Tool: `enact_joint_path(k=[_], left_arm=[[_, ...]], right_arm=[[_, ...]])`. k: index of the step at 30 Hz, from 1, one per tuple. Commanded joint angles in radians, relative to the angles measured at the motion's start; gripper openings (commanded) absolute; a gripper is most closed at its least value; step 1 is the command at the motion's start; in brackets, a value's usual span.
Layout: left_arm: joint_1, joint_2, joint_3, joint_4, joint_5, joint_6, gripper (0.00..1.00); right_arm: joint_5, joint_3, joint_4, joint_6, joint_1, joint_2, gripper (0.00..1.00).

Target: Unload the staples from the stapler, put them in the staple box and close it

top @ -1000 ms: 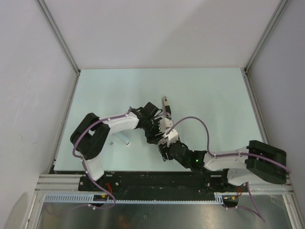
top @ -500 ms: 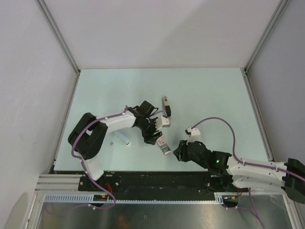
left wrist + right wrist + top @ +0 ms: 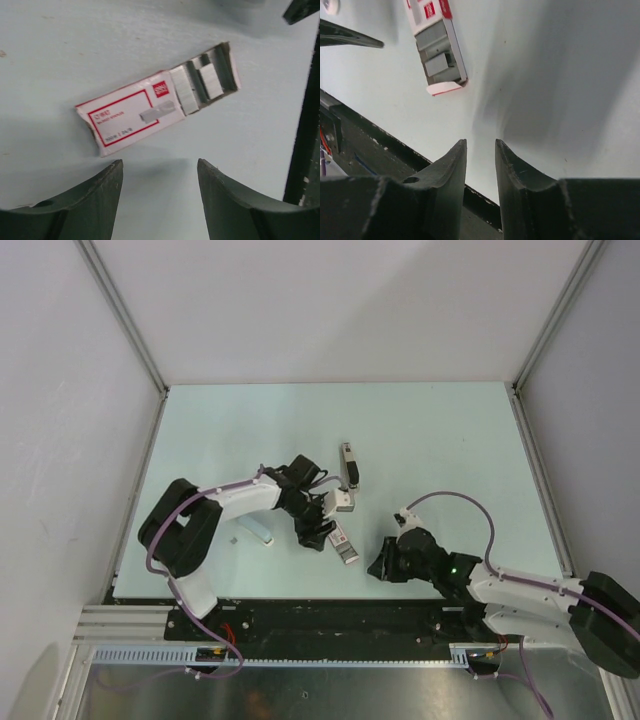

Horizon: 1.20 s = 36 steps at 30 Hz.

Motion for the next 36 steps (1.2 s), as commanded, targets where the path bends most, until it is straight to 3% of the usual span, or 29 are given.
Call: enact_joint_path(k=[1,7,13,24,29,36], left_arm=[[-0.019,-0.014,-0.06,-0.136,0.065,0.018,0.66],[-0.026,-0.039,-0.059,-0.161,0.083,0.033,0.66],[0.077,-0.041,0.065,-0.157,0.082,0.008,0.69],[0.114,0.146,0.249,-0.135,0.076,-0.012,0.72],[0.111,0.19,0.248,-0.119,0.059,-0.017,0.73],[0.097,0.134,0.191,-0.121,0.143,0.049,0.76]], right_arm=[[-0.078,0.047,0.1,-0.001,-0.007,0.076,0.34],[-0.115,0.054,0.165,-0.008,-0.011,0.135,0.34],[-0.109,0.072,0.21,-0.014,-0.01,0.209,0.34],[-0.074,0.083,0.234,-0.026,0.005,0.271,0.33],[-0.067,0.084,0.241,-0.03,0.005,0.277,0.33],[-0.08,0.08,0.278,-0.032,0.003,0.306,0.33]])
